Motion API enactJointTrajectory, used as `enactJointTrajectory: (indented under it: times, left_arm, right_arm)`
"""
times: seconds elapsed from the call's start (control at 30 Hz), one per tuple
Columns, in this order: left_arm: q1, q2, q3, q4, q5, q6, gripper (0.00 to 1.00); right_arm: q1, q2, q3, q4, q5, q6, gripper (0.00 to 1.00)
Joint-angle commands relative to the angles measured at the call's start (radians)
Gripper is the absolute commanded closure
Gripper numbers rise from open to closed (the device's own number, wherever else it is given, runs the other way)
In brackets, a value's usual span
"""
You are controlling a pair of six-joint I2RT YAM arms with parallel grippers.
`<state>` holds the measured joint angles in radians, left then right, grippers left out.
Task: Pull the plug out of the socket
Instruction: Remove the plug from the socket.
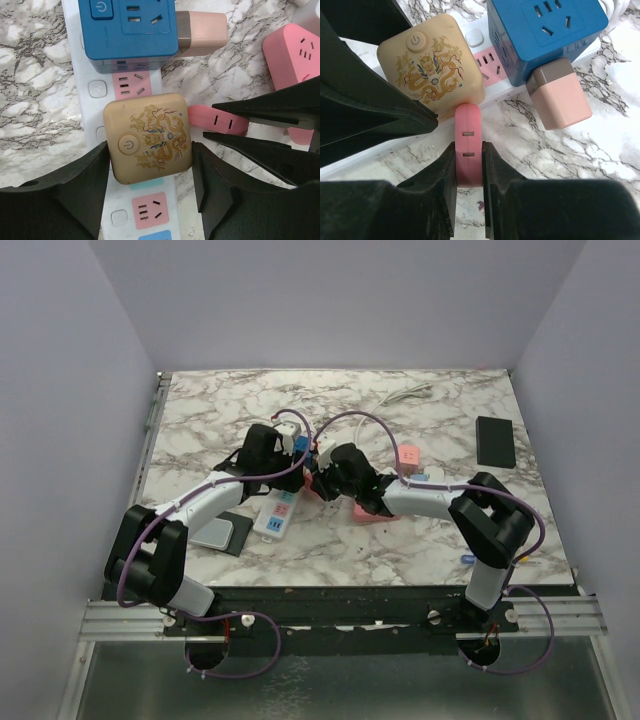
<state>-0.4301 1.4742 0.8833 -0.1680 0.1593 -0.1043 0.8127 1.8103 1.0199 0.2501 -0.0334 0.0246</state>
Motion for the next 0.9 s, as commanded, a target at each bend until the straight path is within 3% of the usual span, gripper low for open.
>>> enactJointTrajectory:
  times: [0.0,0.33,0.87]
  left_arm:
    - [0.025,0.029,-0.015,-0.143,-0.055,0.025,1.00]
    - [0.030,0.027,-0.017,-0.145,-0.055,0.028,1.00]
    - [0.030,0.033,-0.018,-0.149,-0.031,0.040,1.00]
  right_arm:
    - [0.020,-0.009,-0.009,0.039,0.121,0.107,1.00]
    - [0.021,-0.015,0.005,0.026,0.195,0.076,1.00]
    - [-0.125,0.000,0.018,0.048,-0.057,-0.015,1.00]
